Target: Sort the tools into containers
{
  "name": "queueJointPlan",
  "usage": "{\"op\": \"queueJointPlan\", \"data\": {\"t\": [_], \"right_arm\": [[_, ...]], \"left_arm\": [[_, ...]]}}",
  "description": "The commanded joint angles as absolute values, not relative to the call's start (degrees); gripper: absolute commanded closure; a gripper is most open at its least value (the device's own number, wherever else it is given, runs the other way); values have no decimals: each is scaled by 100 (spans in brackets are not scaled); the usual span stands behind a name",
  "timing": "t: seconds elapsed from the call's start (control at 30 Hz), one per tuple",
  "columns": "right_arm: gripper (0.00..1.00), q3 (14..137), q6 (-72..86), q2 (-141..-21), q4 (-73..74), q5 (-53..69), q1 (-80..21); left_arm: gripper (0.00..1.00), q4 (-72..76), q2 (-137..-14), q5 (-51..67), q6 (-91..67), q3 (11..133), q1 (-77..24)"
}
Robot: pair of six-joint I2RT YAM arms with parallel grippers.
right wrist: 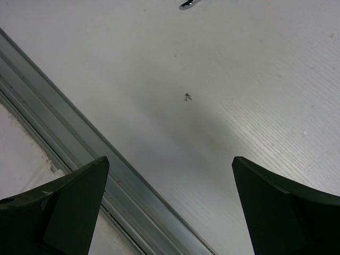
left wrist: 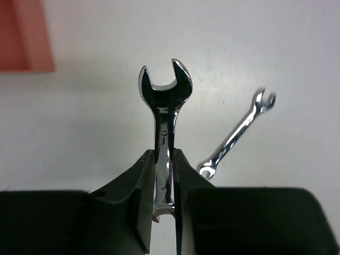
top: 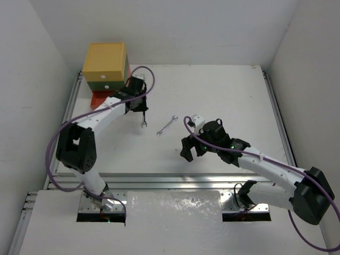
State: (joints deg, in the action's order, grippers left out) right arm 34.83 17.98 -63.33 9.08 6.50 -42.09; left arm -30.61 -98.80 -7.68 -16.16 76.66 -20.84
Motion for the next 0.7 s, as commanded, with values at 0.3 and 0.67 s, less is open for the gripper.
{"op": "queueJointPlan", "data": {"t": [0.3,0.67], "right_arm": [[1,3533,1740,-6407,659,721,-4210],[1,3533,1705,-6398,694,694,-4201]], "left_arm": [[100,-1099,-8314,-519,-4752,6882,605],[95,727,-9560,156,-5572,6767,1564]]}}
